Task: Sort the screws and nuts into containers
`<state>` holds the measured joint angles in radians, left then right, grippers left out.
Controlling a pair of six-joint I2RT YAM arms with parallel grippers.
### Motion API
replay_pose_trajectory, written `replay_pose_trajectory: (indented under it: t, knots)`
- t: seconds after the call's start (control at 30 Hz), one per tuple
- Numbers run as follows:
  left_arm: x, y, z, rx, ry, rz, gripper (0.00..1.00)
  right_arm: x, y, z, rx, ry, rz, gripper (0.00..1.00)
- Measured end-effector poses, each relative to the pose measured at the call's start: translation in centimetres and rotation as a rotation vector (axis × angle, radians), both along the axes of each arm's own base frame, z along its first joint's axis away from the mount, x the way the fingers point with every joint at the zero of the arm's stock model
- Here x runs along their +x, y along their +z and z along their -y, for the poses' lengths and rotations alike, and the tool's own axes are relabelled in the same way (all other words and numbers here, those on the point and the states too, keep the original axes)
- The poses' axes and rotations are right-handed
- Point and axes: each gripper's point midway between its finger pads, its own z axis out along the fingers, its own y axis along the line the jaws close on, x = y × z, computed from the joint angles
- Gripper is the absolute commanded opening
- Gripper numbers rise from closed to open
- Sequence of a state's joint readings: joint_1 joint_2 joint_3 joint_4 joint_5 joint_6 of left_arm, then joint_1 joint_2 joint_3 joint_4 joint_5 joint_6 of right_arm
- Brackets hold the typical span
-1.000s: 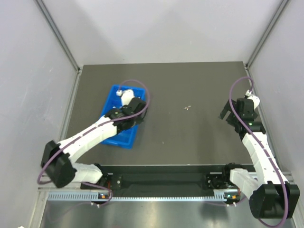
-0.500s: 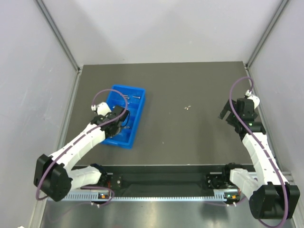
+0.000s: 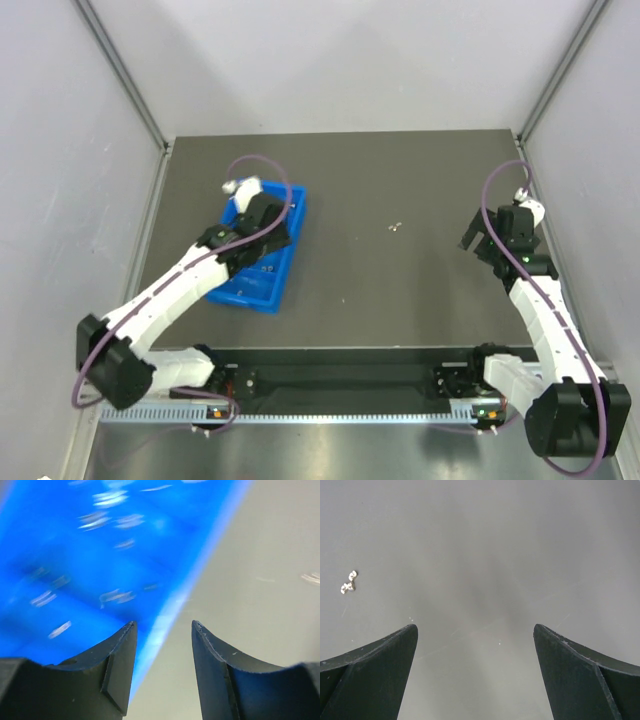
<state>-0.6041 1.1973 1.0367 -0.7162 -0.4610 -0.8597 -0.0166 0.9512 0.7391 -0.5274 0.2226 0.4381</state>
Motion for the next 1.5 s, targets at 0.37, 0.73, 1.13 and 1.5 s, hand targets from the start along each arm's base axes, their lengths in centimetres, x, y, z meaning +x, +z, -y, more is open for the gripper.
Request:
replay_pose_trajectory:
  t: [0.37,0.73,1.13,1.5]
  knots:
    - [8.1,-3.7,24.3,0.046,-0.672,0.039,0.47,0.2,0.4,0.0,-0.001,0.0,0.02,1.0]
    - [9.8,-11.8,28.6,0.215,-1.023,0.065,0.47,0.1,0.6,0.2,-0.007,-0.007,0.027,1.0]
    - [12.2,-14.0,30.4,0.259,-1.069,0.108,0.47,0.1,0.7,0.2,-0.009,-0.01,0.03,1.0]
    - [14.2,-14.2,30.8,0.254,-1.046,0.127,0.4,0.1,0.7,0.4,-0.014,-0.015,0.03,1.0]
